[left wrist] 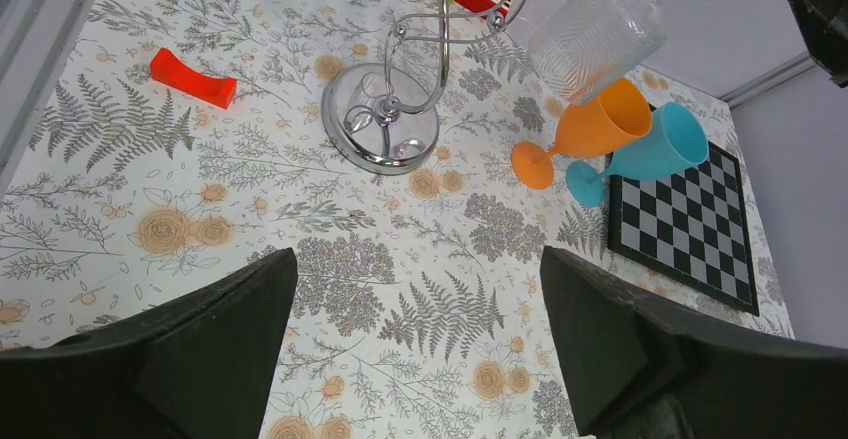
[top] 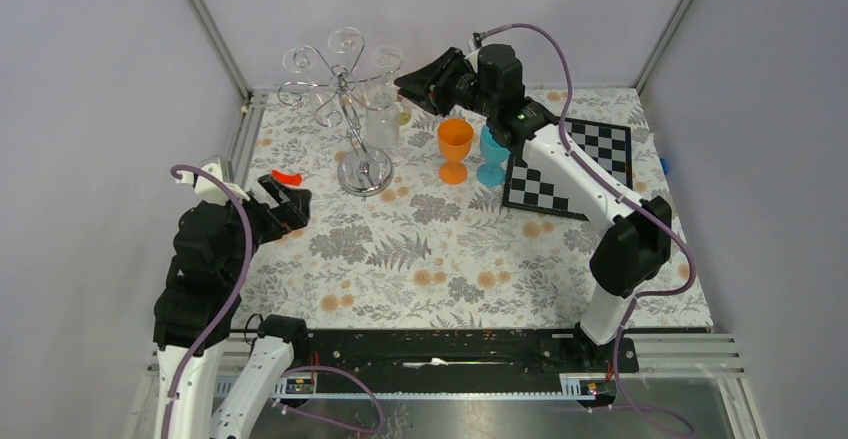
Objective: Take the wine glass off the wine glass rack
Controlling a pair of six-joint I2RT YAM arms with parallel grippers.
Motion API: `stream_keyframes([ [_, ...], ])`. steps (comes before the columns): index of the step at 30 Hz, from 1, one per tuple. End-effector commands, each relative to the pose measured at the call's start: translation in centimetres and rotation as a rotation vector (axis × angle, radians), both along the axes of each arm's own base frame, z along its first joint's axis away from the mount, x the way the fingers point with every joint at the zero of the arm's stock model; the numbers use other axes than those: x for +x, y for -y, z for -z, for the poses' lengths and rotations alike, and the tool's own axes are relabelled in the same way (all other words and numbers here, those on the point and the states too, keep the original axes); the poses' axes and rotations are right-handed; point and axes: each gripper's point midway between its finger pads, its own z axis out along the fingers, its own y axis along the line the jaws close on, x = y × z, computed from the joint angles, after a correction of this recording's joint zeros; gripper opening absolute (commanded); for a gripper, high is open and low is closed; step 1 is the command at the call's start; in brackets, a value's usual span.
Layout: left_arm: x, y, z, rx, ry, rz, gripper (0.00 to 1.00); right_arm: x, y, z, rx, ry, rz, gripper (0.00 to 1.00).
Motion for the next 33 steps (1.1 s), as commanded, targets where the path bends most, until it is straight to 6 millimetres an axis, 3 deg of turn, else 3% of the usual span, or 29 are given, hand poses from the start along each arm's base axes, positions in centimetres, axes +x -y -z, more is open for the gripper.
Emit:
stream_keyframes([
  [1, 0.2, -0.2, -2.7, -0.010, 0.077, -0.012, 0.99, 0.2, -0.3, -1.1, -0.006, 0.038, -0.039, 0.39],
  [8, 0.1, -0.2, -3.8, -0.005, 0.095, -0.005, 0.99, 0.4, 0.3, 1.2, -0.116, 0.013, -0.024, 0.45],
  [14, 0.4, 0.1, -3.8, -0.024, 0.108, 0.000, 0.99, 0.8, 0.0, 1.2, -0.114, 0.021, -0.047, 0.47],
  [24, 0.2, 1.4, -3.9, -0.039, 0.102, 0.075, 0.99, 1.6, -2.0, 0.7, 0.083, -0.031, -0.119, 0.44],
  [33, 0.2, 1.6, -3.8, -0.049, 0.095, 0.083, 0.99, 1.2, -2.0, 0.8, 0.071, -0.033, -0.134, 0.34],
])
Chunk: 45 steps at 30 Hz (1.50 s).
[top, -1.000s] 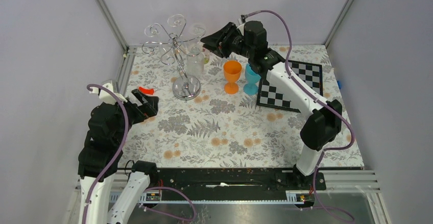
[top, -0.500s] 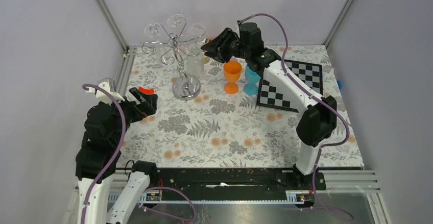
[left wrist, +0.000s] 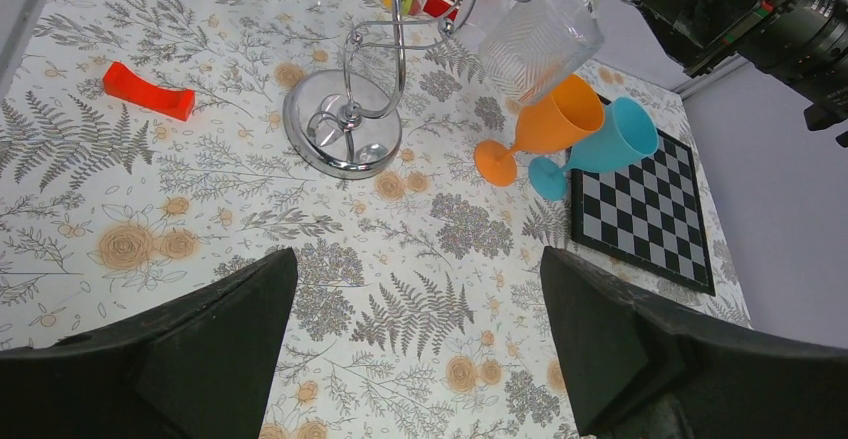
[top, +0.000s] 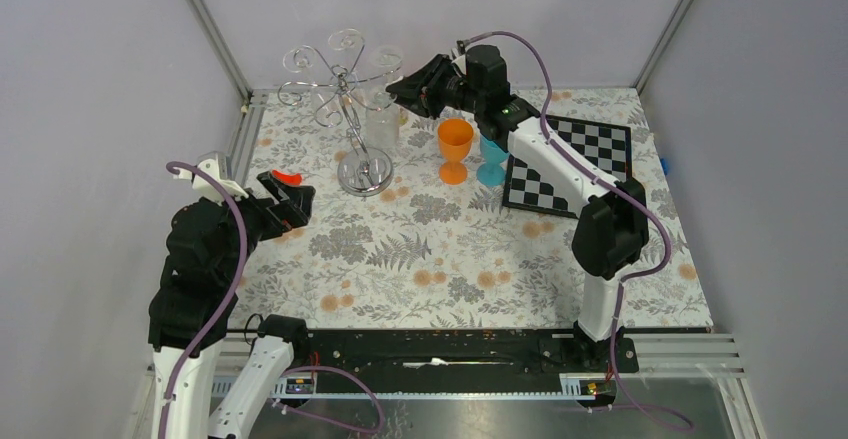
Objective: Take the wine glass off the wine glass rack
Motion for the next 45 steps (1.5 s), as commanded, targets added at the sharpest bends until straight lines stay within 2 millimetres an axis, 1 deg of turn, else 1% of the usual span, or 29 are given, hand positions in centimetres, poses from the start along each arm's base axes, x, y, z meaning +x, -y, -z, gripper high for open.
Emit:
stream_keyframes([
  [1, 0.5, 0.4, -1.9, -0.016, 0.062, 0.019, 0.99, -0.5, 0.1, -2.0, 0.034, 0.056, -0.026, 0.32],
  [3, 0.5, 0.5, -1.8, -0.018, 0.058, 0.022, 0.99, -0.5, 0.2, -2.1, 0.030, 0.066, -0.023, 0.24],
  [6, 0.4, 0.5, -1.6, -0.020, 0.057, 0.025, 0.99, -0.4, 0.3, -2.0, 0.024, 0.070, -0.016, 0.17],
  [10, 0.2, 0.5, -1.4, -0.022, 0.057, 0.021, 0.99, -0.3, 0.3, -1.9, 0.017, 0.074, -0.008, 0.16],
  [15, 0.2, 0.5, -1.4, -0.021, 0.059, 0.023, 0.99, -0.1, 0.5, -2.1, 0.010, 0.087, 0.003, 0.10],
  [18, 0.1, 0.4, -1.6, -0.017, 0.061, 0.022, 0.99, -0.2, 0.8, -2.7, -0.008, 0.122, 0.013, 0.06],
  [20, 0.1, 0.4, -1.6, -0.016, 0.062, 0.023, 0.99, -0.3, 1.0, -3.4, -0.034, 0.175, 0.011, 0.04],
  [22, 0.0, 0.4, -1.6, -0.016, 0.064, 0.022, 0.99, -0.4, 1.4, -4.0, -0.069, 0.216, 0.023, 0.04],
  [27, 0.1, 0.4, -1.4, -0.015, 0.058, 0.020, 0.99, -0.8, 2.2, -4.2, -0.137, 0.253, 0.033, 0.04],
  [30, 0.2, 0.4, -1.1, -0.015, 0.050, 0.021, 0.99, -0.9, 2.1, -4.3, -0.132, 0.255, 0.026, 0.04],
  [34, 0.2, 0.4, -1.1, -0.014, 0.048, 0.022, 0.99, -0.9, 1.7, -4.6, -0.095, 0.239, 0.016, 0.00],
  [39, 0.2, 0.4, -1.2, -0.017, 0.051, 0.022, 0.99, -1.2, 1.2, -6.3, 0.005, 0.226, 0.005, 0.00],
  [45, 0.1, 0.5, -1.5, -0.016, 0.060, 0.026, 0.99, -2.6, 1.0, -8.4, 0.061, 0.226, -0.025, 0.00],
])
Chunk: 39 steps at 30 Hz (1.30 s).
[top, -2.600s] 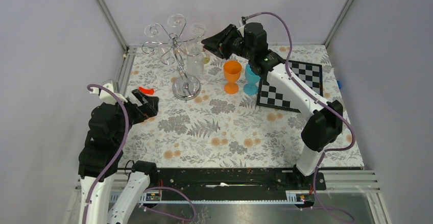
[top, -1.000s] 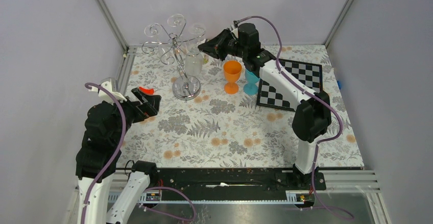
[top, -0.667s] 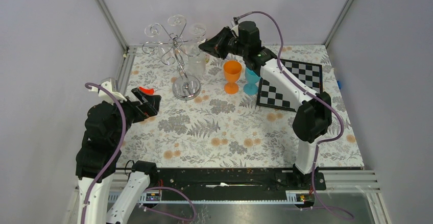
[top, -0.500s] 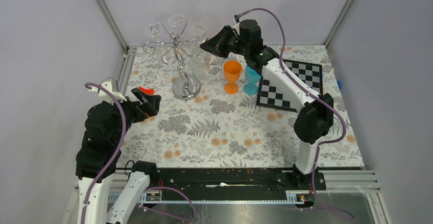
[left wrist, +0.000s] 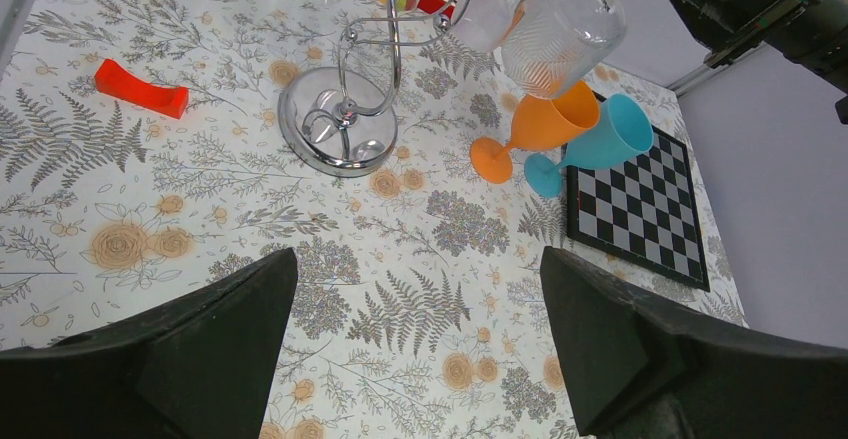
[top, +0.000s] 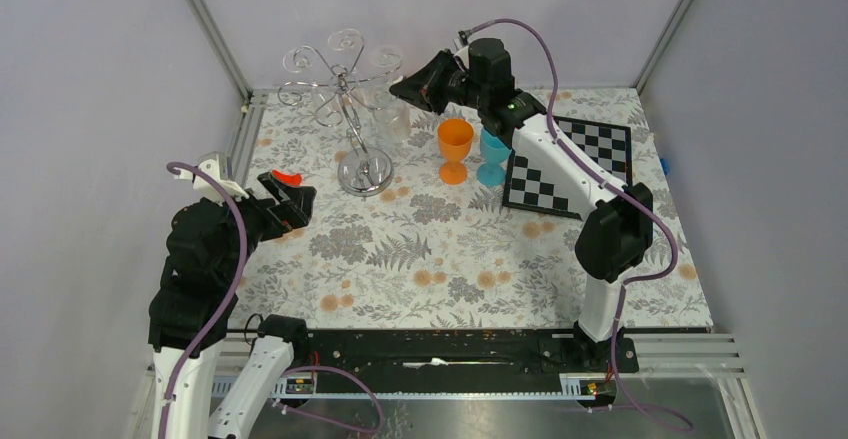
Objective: Take the wine glass off the wine glass rack
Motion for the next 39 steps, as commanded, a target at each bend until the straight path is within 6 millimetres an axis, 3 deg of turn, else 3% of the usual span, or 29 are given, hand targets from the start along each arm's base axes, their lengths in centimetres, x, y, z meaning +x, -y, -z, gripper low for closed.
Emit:
stream_keyframes([
  [1, 0.2, 0.2, -1.6, -0.009, 0.063, 0.013, 0.99, -2.4, 0.1, -7.4, 0.157, 0.113, -0.050, 0.00],
  [11, 0.3, 0.3, -1.5, -0.008, 0.059, 0.016, 0.99, -4.6, -0.8, -7.6, 0.165, 0.088, -0.080, 0.00],
  [18, 0.3, 0.4, -1.5, -0.009, 0.057, 0.019, 0.99, -5.0, -2.3, -8.0, 0.196, 0.086, -0.117, 0.00],
  [29, -0.3, 0.6, -2.6, -0.020, 0.090, 0.037, 0.99, -2.8, -3.0, -8.8, 0.283, 0.113, -0.066, 0.00],
  [39, -0.6, 0.7, -2.9, -0.025, 0.099, 0.042, 0.99, -0.8, -3.7, -7.5, 0.246, 0.103, -0.021, 0.00],
])
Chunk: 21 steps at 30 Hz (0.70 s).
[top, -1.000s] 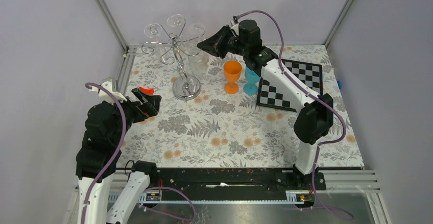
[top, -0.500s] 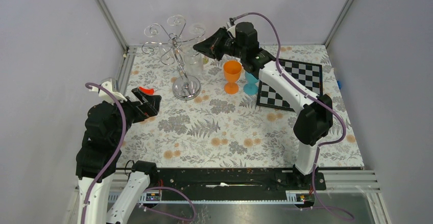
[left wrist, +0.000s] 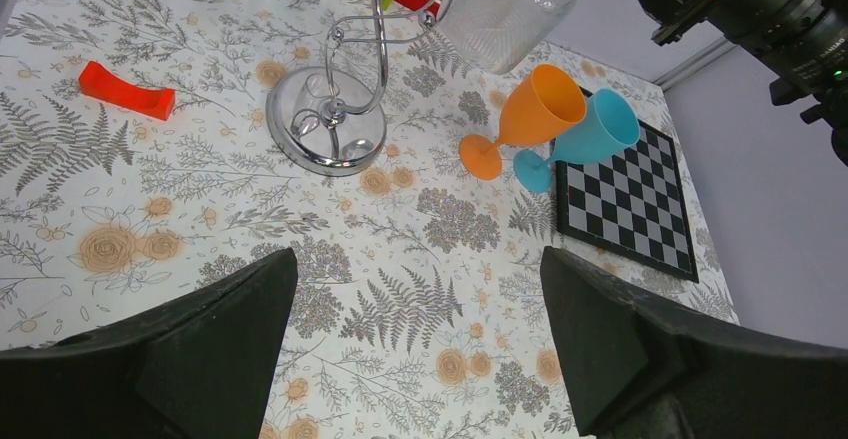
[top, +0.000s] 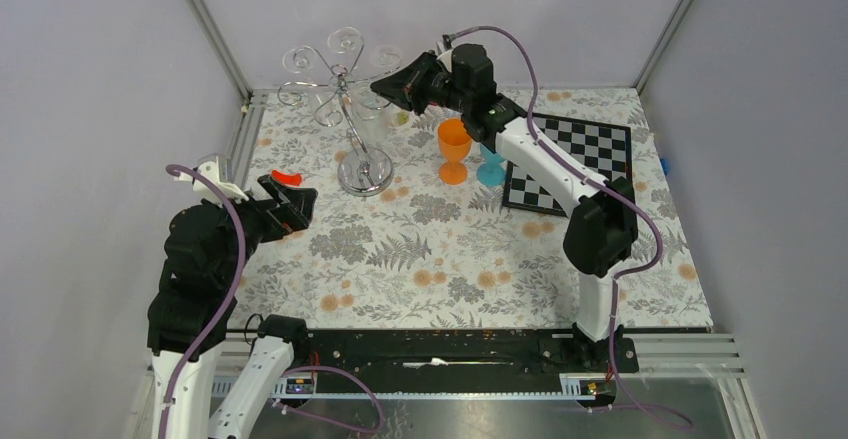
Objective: Take the wine glass off the wine glass rack
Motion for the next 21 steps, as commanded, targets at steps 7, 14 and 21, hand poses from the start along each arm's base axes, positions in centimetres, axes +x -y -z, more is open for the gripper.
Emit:
stream_keyframes([
  [7, -0.4, 0.4, -2.7, -0.021, 0.092, 0.026, 0.99, 0.9, 0.9, -6.4, 0.058, 0.183, 0.105, 0.00],
  [14, -0.5, 0.4, -2.6, -0.017, 0.081, 0.026, 0.99, 2.0, 2.7, -6.4, 0.023, 0.178, 0.197, 0.00],
  [21, -0.9, 0.9, -3.0, -0.012, 0.094, 0.062, 0.99, 2.0, 5.4, -6.2, 0.004, 0.147, 0.276, 0.00],
])
